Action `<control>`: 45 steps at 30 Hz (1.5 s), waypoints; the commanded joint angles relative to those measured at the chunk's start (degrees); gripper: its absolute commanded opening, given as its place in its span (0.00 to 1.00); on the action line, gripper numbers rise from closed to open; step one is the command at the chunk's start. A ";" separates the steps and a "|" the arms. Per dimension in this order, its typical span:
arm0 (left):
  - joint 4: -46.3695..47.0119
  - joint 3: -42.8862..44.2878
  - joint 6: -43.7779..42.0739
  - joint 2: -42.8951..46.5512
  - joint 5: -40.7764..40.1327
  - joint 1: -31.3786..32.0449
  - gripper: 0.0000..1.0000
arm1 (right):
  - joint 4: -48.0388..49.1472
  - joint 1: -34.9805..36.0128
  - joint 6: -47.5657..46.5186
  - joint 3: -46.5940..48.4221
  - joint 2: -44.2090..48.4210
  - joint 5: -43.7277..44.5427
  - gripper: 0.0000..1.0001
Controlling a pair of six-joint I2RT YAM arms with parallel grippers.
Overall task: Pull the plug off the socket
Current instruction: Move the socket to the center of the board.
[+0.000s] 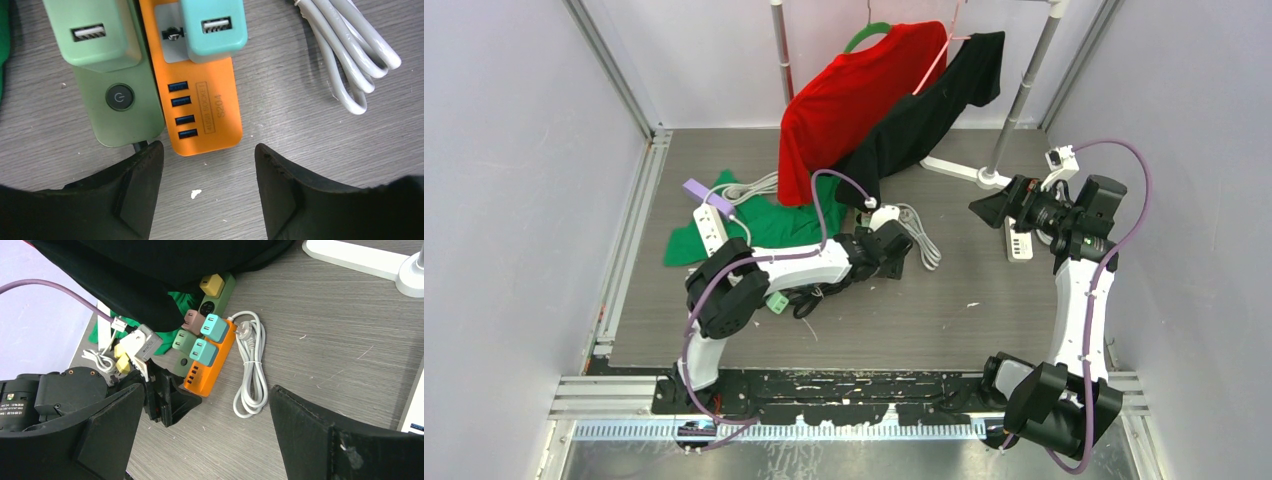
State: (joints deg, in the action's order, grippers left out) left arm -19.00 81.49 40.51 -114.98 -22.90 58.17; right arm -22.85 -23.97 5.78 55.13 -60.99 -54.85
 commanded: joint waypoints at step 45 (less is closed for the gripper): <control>-0.74 0.83 -6.24 2.82 -3.19 5.22 0.18 | 0.21 0.69 -1.74 2.54 1.12 0.40 1.00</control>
State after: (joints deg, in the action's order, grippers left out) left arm -19.99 85.54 38.33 -119.20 -27.46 59.68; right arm -23.88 -23.68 4.80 55.20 -60.99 -54.59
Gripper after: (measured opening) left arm 0.522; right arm 0.999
